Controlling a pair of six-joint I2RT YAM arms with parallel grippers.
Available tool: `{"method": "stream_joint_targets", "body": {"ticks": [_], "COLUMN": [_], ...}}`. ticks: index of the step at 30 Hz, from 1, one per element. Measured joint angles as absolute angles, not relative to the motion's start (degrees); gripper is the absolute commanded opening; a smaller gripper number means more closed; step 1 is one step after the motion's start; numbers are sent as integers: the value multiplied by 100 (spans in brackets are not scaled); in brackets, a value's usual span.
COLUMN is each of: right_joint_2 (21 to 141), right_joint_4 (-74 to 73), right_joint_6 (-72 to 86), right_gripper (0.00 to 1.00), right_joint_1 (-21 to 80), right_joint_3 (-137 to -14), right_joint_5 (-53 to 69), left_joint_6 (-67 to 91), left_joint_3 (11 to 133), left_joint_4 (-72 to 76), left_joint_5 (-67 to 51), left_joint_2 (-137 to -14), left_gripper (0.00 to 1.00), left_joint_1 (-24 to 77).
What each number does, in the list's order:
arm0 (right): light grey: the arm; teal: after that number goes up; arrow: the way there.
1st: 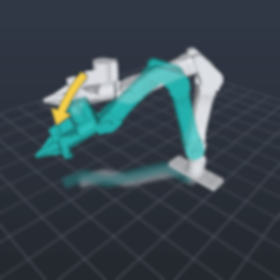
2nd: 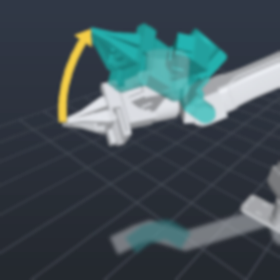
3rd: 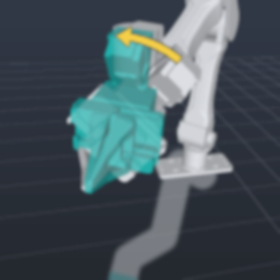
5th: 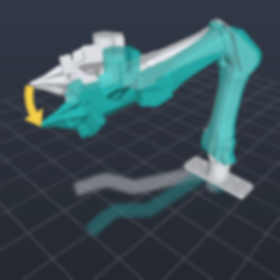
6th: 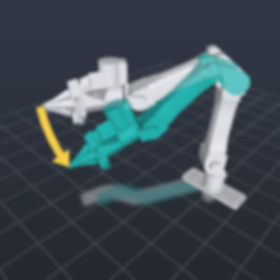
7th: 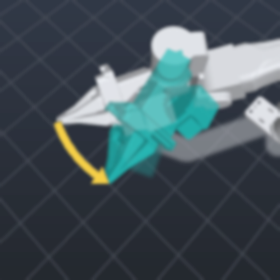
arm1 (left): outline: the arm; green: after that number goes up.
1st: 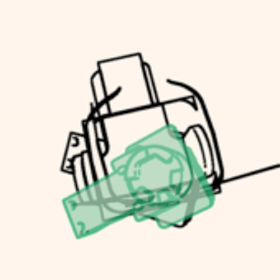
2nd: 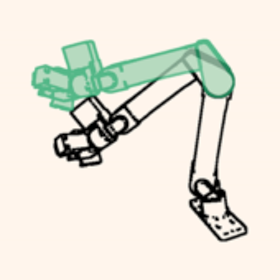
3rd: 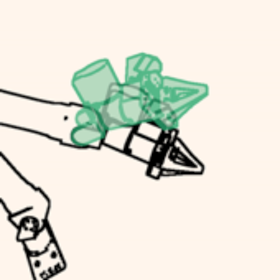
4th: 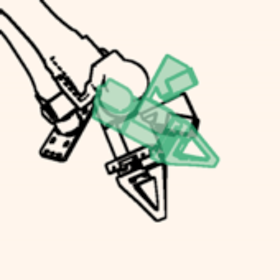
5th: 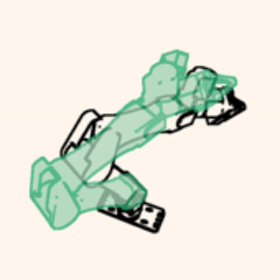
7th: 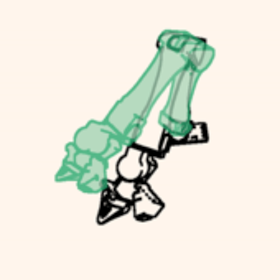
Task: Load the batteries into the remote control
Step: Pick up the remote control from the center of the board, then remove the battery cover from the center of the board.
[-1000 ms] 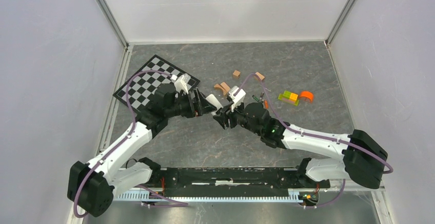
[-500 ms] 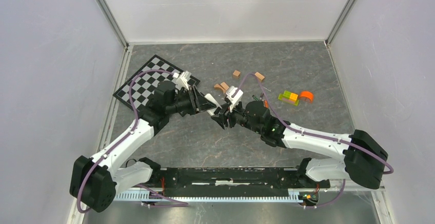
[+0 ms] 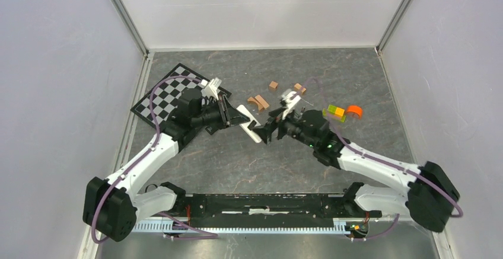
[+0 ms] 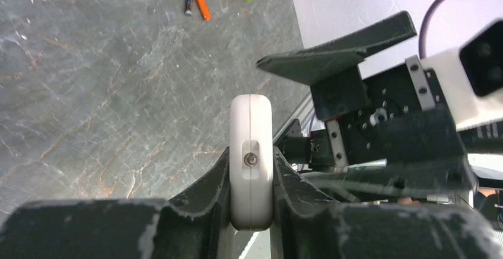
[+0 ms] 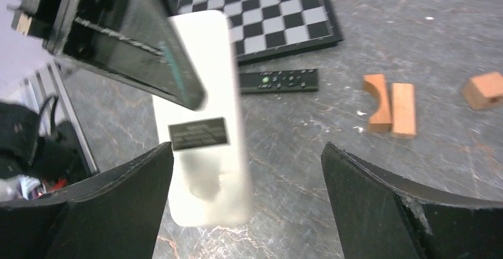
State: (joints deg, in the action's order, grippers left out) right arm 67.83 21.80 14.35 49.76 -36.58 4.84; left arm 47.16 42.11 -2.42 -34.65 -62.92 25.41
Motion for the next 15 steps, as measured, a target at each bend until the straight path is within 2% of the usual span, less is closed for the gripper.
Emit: {"method": "stream_joint_targets", "body": {"ticks": [5,11,15], "right_joint_2": [5966,5708,5988], "right_joint_4": [2180,3037,3562], "right_joint_6": [2519,4563,5627], "right_gripper": [98,97,82], "right_joint_1": [4292,4226,4226], "right_joint_3": [-3441,-2982,-2727], "right_joint_5": [685,838,1007], "left_joint_6": [4600,4829,5253], "left_joint_3": [4456,4517,4519], "left_joint_4": [-257,104,499], "left_joint_5": [-3662,-3839,-3970], "left_joint_2": [-6311,-6278,-6226], "left_gripper": [2,2,2], "left_joint_1": [2314,2250,2250]}}
